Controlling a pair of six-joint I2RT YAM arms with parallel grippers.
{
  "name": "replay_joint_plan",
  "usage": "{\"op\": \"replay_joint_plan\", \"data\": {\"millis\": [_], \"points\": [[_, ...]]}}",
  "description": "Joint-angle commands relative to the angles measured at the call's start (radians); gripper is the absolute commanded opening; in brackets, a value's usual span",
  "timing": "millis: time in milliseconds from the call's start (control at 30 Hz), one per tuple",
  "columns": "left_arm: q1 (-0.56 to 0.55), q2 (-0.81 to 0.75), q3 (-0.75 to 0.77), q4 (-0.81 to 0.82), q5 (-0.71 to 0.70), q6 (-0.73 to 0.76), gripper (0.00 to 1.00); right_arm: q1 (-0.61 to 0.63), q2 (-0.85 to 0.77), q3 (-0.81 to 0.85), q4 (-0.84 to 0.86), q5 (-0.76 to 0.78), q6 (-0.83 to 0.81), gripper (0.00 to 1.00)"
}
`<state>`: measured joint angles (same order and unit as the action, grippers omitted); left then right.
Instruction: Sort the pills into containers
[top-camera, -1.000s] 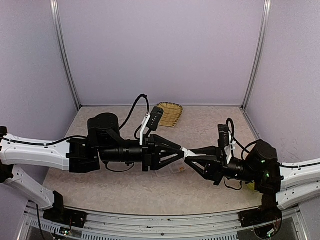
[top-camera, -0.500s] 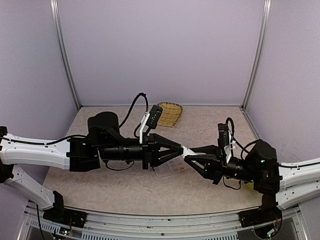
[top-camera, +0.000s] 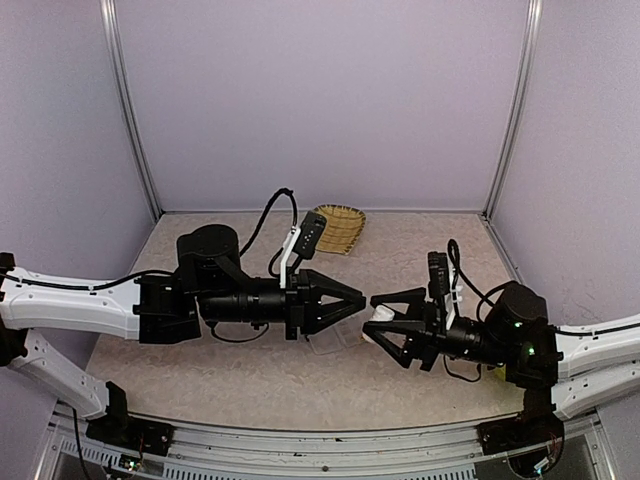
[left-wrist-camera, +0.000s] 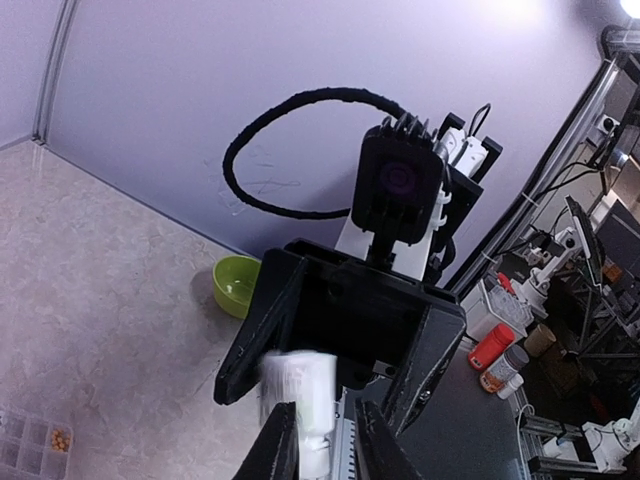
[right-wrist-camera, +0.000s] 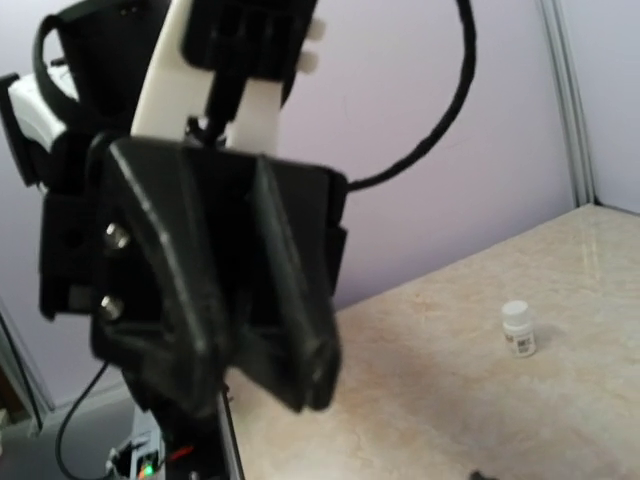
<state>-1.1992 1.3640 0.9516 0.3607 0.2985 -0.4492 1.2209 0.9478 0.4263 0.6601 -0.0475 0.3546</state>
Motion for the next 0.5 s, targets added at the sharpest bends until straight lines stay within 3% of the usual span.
{"op": "replay_joint_plan", "data": {"millis": [0, 167, 300, 467], "points": [[0.004, -0.018, 0.006, -0.030, -0.018, -0.007, 0.04, -0.007, 0.009, -0.008, -0.023, 0.027, -0.011, 0.67], [0.015, -0.033, 0.013, -0.114, -0.096, 0.007, 0.03, -0.008, -0.013, -0.008, -0.063, 0.049, -0.025, 0.81], [0.028, -0.040, -0.016, -0.136, -0.142, -0.008, 0.05, -0.009, -0.018, -0.013, -0.108, 0.128, -0.035, 0.76], [0.029, -0.068, -0.095, -0.137, -0.209, -0.025, 0.19, -0.009, -0.042, -0.003, -0.274, 0.164, -0.020, 0.76]]}}
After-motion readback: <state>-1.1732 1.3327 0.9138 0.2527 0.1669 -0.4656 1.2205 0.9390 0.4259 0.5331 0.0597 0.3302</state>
